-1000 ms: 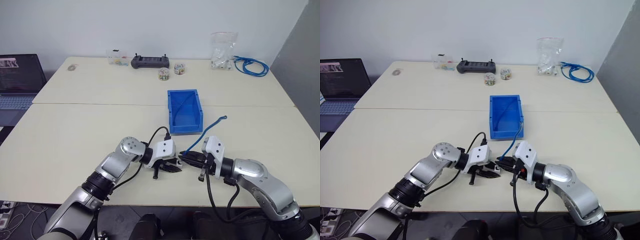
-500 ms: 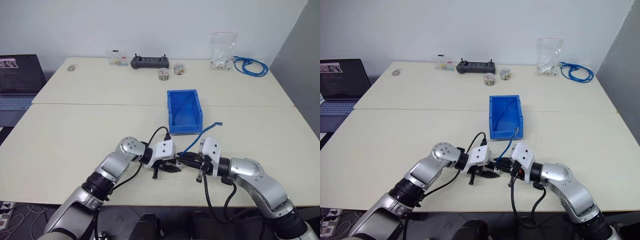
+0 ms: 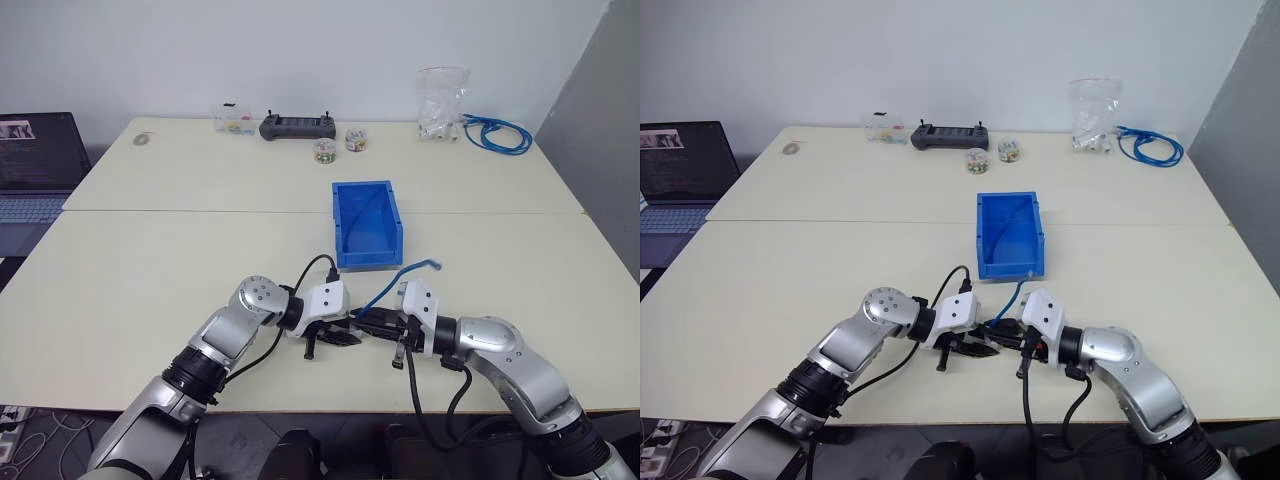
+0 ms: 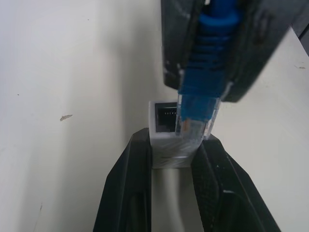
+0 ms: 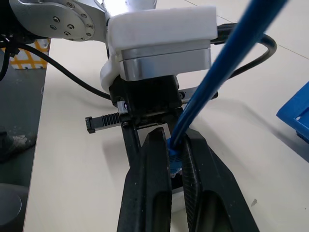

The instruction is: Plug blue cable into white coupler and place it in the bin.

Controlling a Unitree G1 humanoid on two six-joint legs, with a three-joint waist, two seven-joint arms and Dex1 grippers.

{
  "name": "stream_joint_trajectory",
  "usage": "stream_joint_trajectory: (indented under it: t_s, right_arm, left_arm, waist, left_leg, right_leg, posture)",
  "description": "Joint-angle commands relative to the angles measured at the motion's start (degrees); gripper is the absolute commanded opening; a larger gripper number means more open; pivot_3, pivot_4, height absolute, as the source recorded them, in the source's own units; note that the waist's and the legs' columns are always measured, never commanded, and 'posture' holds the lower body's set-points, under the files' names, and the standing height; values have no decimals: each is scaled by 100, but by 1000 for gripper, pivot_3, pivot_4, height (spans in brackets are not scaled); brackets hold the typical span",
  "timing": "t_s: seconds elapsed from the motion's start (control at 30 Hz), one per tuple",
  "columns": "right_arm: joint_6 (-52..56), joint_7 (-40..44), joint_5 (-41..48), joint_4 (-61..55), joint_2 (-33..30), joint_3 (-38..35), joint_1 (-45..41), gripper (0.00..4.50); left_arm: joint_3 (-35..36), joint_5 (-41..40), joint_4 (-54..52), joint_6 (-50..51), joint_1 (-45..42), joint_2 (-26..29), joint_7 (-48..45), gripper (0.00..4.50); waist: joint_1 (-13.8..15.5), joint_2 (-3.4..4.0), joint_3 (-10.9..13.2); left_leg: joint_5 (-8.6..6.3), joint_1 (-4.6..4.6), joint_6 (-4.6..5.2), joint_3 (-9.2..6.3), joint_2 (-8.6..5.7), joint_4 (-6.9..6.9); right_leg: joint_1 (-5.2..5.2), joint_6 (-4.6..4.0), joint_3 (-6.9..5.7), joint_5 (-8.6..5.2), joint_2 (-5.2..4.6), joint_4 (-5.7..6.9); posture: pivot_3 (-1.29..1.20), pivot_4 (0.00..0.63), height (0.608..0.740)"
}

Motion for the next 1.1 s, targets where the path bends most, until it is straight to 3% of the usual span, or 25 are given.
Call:
stream_joint_trajectory:
  t_s: [0.03, 0.53, 1.1]
  right_arm:
    - [29, 133, -48, 55, -138, -66, 29, 36]
    - [491, 68, 600, -327, 78, -475, -43, 36]
    - [120, 178, -71, -11, -44, -58, -155, 36]
  left_arm:
    - [-119, 163, 38, 30, 142, 69, -46, 801]
    - [-115, 191, 42, 18, 181, 80, -49, 801]
    - [-126, 205, 46, 24, 191, 75, -39, 801]
  waist:
    - [-1, 0, 0]
    - [-6, 0, 0]
    - [-14, 0, 0]
  left_leg:
    - [0, 0, 0, 0, 0, 0]
    - [0, 9, 0, -1, 0, -1]
    - [-1, 10, 0, -2, 1, -2]
  right_leg:
    - [0, 0, 0, 0, 0, 0]
    - [10, 9, 1, -5, 0, 0]
    - [11, 12, -2, -7, 0, -2]
  posture:
    - [0, 150, 740]
    - [0, 150, 740]
    - [0, 150, 740]
